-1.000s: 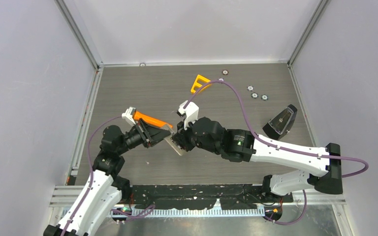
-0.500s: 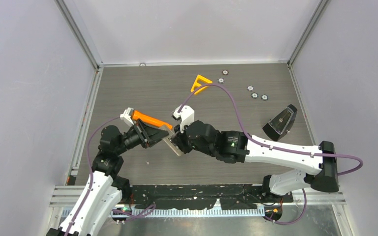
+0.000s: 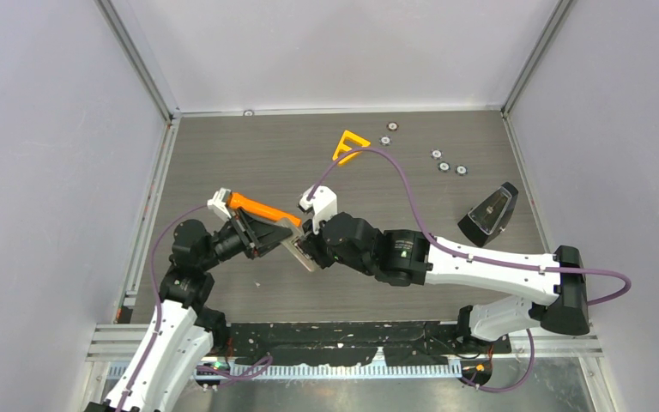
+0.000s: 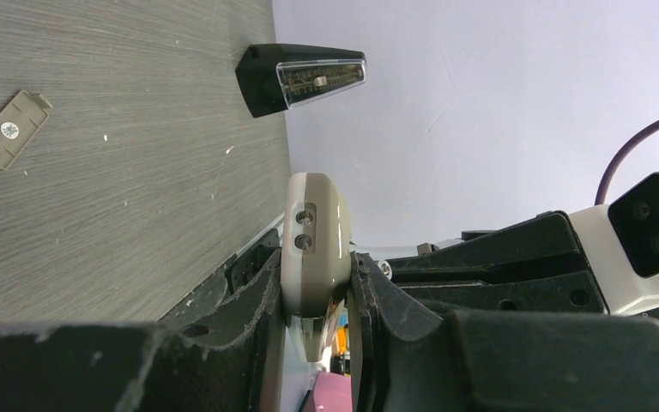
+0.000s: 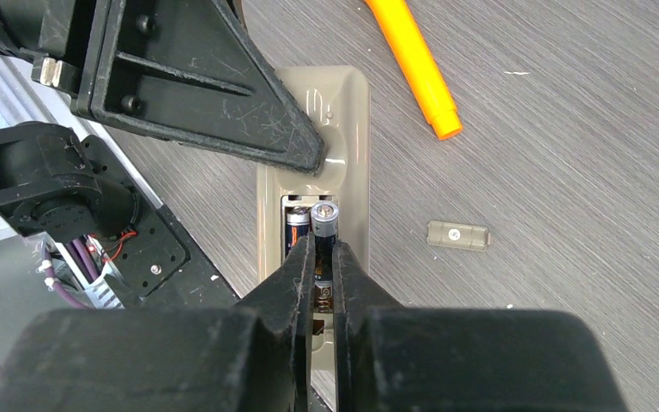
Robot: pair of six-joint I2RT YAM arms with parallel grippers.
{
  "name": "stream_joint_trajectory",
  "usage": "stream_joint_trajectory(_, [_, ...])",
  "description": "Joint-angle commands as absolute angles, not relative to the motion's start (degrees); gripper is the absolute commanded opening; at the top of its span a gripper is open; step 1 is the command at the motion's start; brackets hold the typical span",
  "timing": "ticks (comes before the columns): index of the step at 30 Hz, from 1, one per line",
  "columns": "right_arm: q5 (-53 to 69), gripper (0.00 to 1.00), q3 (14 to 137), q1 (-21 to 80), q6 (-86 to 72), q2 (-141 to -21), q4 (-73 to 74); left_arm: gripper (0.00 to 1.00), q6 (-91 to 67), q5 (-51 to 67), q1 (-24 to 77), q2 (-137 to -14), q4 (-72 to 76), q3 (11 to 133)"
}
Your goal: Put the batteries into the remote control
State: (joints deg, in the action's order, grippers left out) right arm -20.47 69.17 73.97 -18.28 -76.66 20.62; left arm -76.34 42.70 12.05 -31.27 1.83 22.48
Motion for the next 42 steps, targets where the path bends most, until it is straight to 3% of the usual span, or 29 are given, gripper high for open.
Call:
stream_joint_trajectory(1, [-19.97,0.13,68.94,74.37,-17.17,-77.28,20.83,0.0,-77.37,44.65,11.37,-30.45,4.42,24.96])
stream_joint_trajectory(7, [-16.82,0.17,69.48,74.36,-17.19,-77.29,22.39,0.0,-77.34,44.64,11.08,-30.49,4.66,24.87])
stream_joint_trajectory(14, [-16.24,0.3,68.82,74.39,-16.61,-77.15,22.49,0.0,-77.65,44.69,10.85,-29.92,4.66,24.83])
stream_joint_trajectory(25, [-16.29,0.41,69.75,74.36,-19.94,-73.55,22.13,0.0,-76.88,44.44,10.68,-30.24,6.06,23.73])
stream_joint_trajectory(30, [-13.2,0.55,69.4,73.87,-24.13,-68.59,22.2,0.0,-75.6,43.77,10.69,-30.3,9.34,22.4])
stream_joint_trajectory(32, [-13.45,0.65,68.58,73.53,-26.77,-66.36,22.19,0.0,-74.26,43.0,10.68,-30.24,10.56,21.98])
stream_joint_trajectory(33, [-13.62,0.77,67.86,73.33,-27.93,-65.7,22.21,0.0,-73.93,42.64,10.68,-30.23,11.31,21.74])
stream_joint_trajectory(36, [-15.55,0.98,66.37,71.74,-35.03,-62.66,22.55,0.0,-73.17,42.01,10.66,-29.95,13.41,21.41])
stream_joint_trajectory(42, [-12.52,0.95,63.19,66.2,-53.41,-60.34,23.32,0.0,-72.48,41.63,10.68,-29.5,15.38,21.61])
